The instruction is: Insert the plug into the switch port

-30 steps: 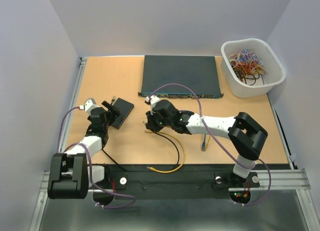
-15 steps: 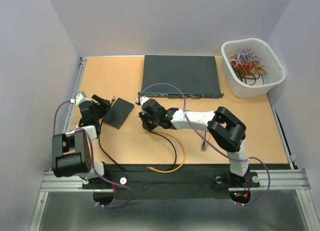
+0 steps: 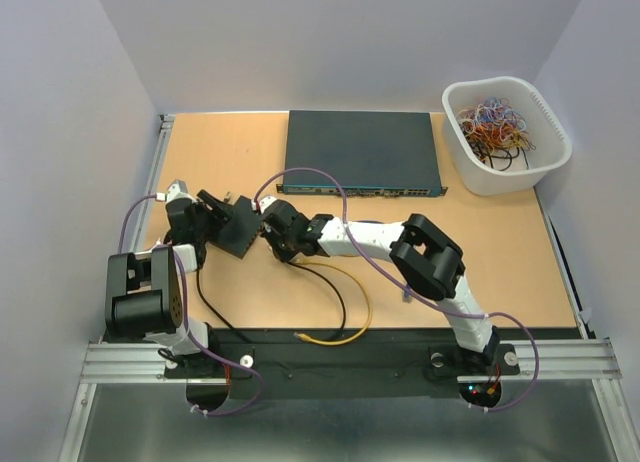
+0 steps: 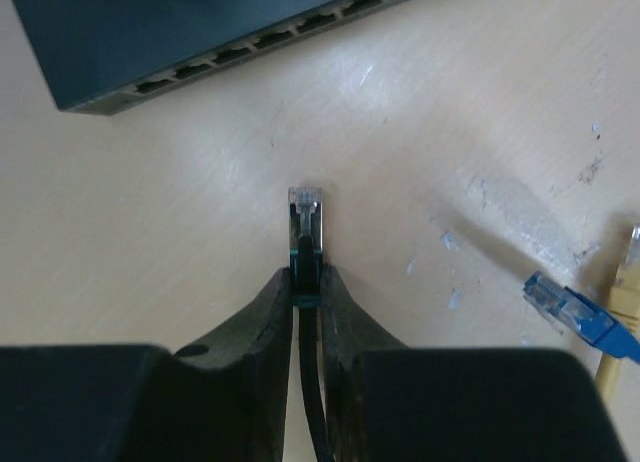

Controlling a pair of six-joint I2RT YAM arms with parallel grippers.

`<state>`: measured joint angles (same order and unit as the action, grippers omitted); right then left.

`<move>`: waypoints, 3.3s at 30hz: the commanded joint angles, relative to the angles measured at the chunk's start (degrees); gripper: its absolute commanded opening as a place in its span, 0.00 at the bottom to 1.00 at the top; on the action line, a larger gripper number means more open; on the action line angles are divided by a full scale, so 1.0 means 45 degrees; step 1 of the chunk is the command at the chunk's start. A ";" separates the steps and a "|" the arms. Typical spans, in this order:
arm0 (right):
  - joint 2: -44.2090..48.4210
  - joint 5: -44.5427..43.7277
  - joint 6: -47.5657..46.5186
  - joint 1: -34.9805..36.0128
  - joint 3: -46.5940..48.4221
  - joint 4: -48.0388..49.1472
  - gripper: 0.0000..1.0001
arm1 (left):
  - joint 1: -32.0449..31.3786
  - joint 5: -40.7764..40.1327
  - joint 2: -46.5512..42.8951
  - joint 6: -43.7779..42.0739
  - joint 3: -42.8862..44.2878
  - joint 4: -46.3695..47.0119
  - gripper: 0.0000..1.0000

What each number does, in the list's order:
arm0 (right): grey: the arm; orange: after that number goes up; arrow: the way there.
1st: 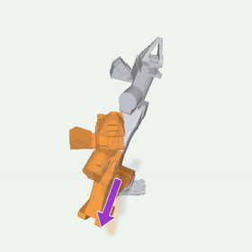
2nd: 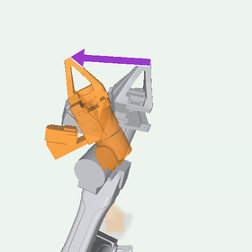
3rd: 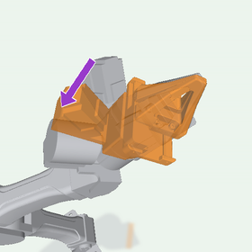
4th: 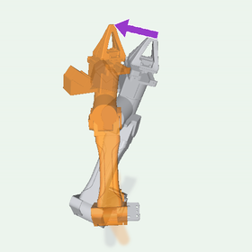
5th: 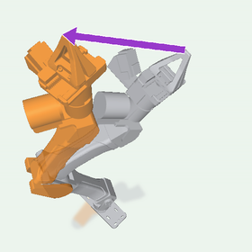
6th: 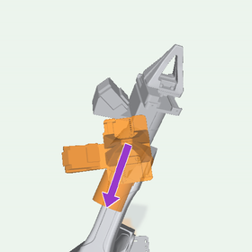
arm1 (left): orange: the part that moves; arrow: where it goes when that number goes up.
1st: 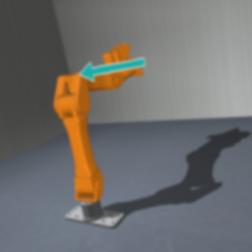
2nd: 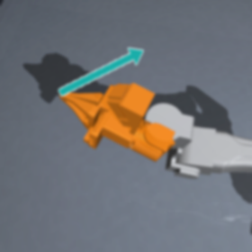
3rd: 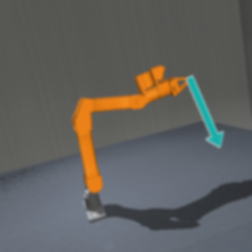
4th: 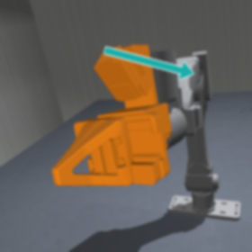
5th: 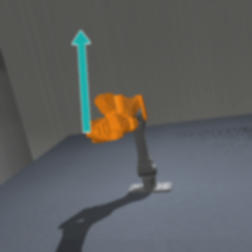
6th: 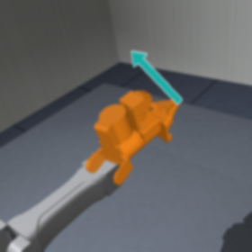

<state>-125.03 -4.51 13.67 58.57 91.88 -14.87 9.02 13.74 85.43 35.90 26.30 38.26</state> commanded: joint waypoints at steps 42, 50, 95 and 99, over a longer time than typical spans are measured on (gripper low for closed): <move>0.1125 -0.1711 0.0341 0.0794 -0.0262 -0.0679 0.01 | -0.2687 0.0151 -0.0488 0.0479 -0.0455 -0.0084 0.66; 0.0813 -0.1790 0.0360 0.0950 0.0442 -0.0991 0.00 | -0.2882 -0.0084 -0.0547 0.0440 -0.0455 -0.0084 0.66; -0.0105 -0.1477 -0.0616 0.1692 0.1419 -0.1382 0.00 | -0.3097 0.0033 -0.0566 0.0167 -0.0377 -0.0104 0.66; -0.0222 -0.1847 -0.0830 0.1692 0.1380 -0.1382 0.00 | -0.3117 0.0170 -0.0527 0.0089 -0.0357 -0.0104 0.66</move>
<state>-125.29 -12.91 11.90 65.12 95.33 -23.88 -3.86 12.10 84.60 37.08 24.77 37.41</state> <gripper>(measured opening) 0.185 0.665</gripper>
